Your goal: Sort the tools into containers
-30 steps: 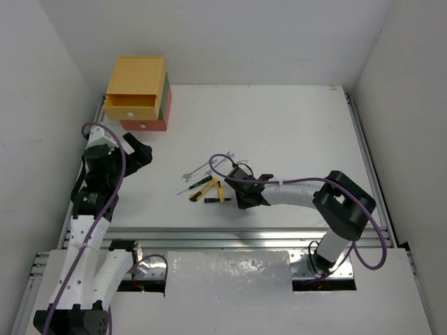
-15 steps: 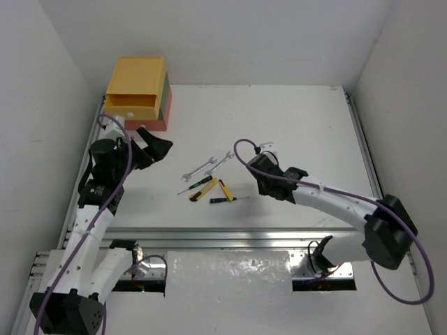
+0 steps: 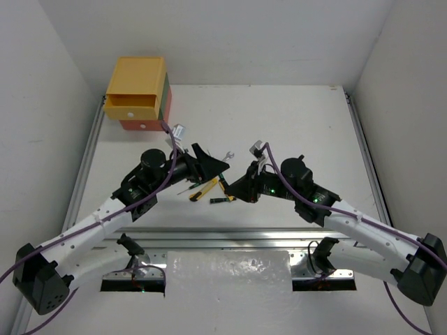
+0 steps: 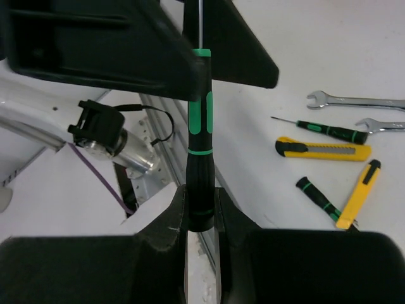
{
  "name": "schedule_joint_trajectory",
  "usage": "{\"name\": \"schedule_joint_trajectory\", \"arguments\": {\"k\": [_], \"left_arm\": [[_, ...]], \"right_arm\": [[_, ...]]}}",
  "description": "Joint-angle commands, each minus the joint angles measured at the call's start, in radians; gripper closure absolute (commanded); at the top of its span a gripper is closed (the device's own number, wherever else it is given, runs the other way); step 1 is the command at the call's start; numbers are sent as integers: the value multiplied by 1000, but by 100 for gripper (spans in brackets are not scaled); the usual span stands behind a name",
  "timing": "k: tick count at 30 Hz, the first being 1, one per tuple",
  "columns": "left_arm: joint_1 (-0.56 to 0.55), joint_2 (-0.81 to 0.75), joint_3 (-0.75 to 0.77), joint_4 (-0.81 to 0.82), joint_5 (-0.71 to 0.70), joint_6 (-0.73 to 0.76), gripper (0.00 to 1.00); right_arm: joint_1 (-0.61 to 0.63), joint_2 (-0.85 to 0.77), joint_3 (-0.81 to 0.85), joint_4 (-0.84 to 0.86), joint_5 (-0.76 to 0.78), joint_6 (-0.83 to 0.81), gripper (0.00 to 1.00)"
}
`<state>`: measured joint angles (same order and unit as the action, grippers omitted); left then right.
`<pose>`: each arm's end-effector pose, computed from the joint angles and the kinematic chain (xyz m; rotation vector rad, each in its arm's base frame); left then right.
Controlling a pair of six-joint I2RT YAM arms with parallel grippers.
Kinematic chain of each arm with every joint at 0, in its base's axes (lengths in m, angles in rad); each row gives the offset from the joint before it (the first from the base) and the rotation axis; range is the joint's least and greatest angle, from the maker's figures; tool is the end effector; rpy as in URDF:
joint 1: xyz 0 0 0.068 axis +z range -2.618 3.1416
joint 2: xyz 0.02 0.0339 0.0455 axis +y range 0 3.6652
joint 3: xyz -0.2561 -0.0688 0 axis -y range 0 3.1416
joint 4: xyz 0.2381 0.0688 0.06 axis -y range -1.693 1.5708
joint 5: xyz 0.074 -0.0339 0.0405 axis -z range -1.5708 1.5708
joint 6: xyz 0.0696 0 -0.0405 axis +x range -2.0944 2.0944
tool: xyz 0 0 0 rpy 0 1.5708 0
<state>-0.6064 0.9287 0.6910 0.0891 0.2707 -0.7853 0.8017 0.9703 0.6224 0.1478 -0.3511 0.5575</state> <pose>0.1962 -0.1587 0.3000 0.0515 1.8845 -1.2297 0.1610 0.2007 0.2723 -0.5125 1.8802 1.2570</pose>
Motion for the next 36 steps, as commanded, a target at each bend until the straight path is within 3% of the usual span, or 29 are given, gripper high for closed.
{"name": "schedule_joint_trajectory", "arguments": {"k": [1,3,4,7,9,10,11,12,14,16,19,20,22,23,25,28,32,36], "left_arm": [[-27,13,22,64,-94,-20,20],[-38,36,28,75,-81,-23,34],[-41,56,27,84,-65,-25,52],[-64,81,18,124,-41,-34,77],[-78,87,18,147,-36,-34,87],[-79,88,21,149,-42,-34,100],[-79,88,33,127,-57,-32,100],[-79,88,44,111,-77,-29,100],[-76,93,85,36,-172,-26,100],[-61,114,151,-61,-272,-19,100],[67,160,305,-245,-396,9,100],[180,185,344,-273,-406,14,100],[302,222,471,-349,-439,12,100],[410,272,514,-373,-456,8,100],[515,335,651,-419,-534,-12,100],[588,542,879,-504,-655,-3,100],[674,746,1195,-574,-636,23,100],[708,857,1295,-603,-628,14,100]], "right_arm": [[2,-2,11,133,-77,27,100],[2,-8,4,151,-80,31,100],[4,-13,5,153,-72,32,100],[2,-12,23,128,-16,30,100],[2,1,49,113,11,27,100],[2,19,62,84,18,27,95],[2,28,82,69,26,30,80],[2,37,89,52,52,28,73],[1,50,102,0,95,28,37],[1,38,103,-57,167,27,27],[-1,-1,109,-187,347,30,4],[-1,-34,111,-220,400,36,1],[-1,-70,106,-290,493,32,1],[-2,-100,102,-304,501,21,1],[-2,-123,99,-339,511,15,1],[-2,-165,100,-396,512,-4,1],[-2,-211,65,-418,506,1,1],[-2,-240,57,-435,514,-2,1]]}}
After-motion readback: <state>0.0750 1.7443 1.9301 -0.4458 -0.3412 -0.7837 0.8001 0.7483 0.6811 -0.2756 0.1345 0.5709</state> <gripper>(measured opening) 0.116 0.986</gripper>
